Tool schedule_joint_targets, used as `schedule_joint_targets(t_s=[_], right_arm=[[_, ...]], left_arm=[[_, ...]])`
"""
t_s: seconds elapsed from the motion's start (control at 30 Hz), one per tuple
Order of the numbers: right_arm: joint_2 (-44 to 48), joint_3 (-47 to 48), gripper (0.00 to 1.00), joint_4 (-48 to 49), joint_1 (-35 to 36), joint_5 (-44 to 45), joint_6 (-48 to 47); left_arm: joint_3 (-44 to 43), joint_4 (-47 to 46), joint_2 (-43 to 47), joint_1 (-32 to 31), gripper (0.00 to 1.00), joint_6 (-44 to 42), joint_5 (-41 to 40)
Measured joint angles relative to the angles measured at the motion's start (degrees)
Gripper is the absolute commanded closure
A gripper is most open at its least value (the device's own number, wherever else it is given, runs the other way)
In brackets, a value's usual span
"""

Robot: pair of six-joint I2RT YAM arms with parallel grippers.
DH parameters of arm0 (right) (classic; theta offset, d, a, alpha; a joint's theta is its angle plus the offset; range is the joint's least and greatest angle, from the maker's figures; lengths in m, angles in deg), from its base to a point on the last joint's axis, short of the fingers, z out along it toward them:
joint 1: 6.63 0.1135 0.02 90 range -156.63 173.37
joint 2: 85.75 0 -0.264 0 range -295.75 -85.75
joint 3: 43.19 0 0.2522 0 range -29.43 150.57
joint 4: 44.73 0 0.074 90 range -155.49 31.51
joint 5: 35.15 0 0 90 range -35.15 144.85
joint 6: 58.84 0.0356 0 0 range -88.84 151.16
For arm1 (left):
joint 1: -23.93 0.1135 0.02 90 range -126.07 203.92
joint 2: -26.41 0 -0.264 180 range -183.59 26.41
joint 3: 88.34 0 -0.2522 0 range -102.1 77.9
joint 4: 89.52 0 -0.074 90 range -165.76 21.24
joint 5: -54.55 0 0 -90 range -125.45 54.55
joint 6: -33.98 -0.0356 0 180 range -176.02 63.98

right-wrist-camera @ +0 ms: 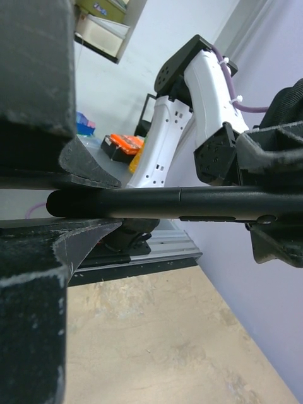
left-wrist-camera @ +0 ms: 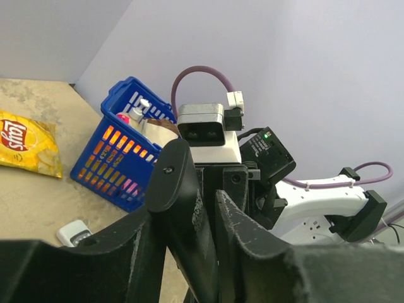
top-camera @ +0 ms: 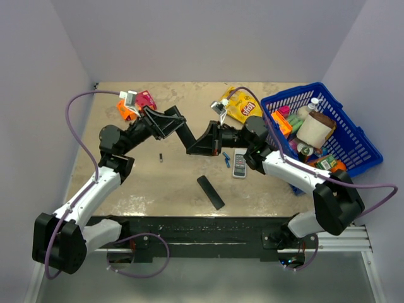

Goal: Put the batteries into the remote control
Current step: Pick up the remote control from the center of the board.

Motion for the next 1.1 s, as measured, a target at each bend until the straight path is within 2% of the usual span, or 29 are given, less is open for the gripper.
schedule_joint_targets(t_s=[0.13, 0.2, 0.33, 0.37, 0.43, 0.47, 0.6, 0.8, 0.9, 1.1], right_arm=[[0.0, 0.0, 1.00, 0.3, 0.0, 0.0, -0.6], [-0.2, 0.0, 0.93, 0.2, 0.0, -0.1, -1.3], [-0.4, 0.0, 0.59, -2.3, 0.0, 0.5, -3.3], [-0.4, 0.0, 0.41, -3.9, 0.1, 1.2, -4.3], [-0.1, 0.5, 0.28, -9.8, 0.1, 2.9, -7.6], [0.2, 0.9, 0.18, -13.0, 0.1, 4.0, -9.7], [2.0, 4.7, 0.02, -27.3, 0.2, 10.9, -19.1], [4.8, 11.0, 0.02, -41.6, 2.9, 25.5, -30.5], [3.4, 14.2, 0.02, -44.6, 6.3, 31.4, -33.3], [-2.4, 18.6, 0.04, -47.3, 9.9, 36.9, -36.0]], left_arm=[[0.1, 0.3, 0.0, 0.0, 0.88, 1.1, -0.6], [0.1, 1.1, 0.3, -0.1, 0.97, 1.5, -1.1], [-0.1, 6.8, 1.7, -0.2, 1.00, -0.8, -3.1], [-0.4, 9.4, 2.1, -0.5, 1.00, -2.1, -4.2], [-1.1, 14.9, 3.0, -0.6, 1.00, -5.9, -7.0], [-1.4, 17.8, 3.4, -0.5, 1.00, -7.6, -9.2], [-1.8, 28.2, 5.2, -0.3, 1.00, -12.9, -17.6], [-1.9, 41.3, 6.3, -0.3, 1.00, -15.8, -28.2], [-1.8, 46.0, 6.2, -0.3, 1.00, -15.8, -31.2], [-1.9, 51.2, 5.4, -0.3, 1.00, -15.5, -34.2]])
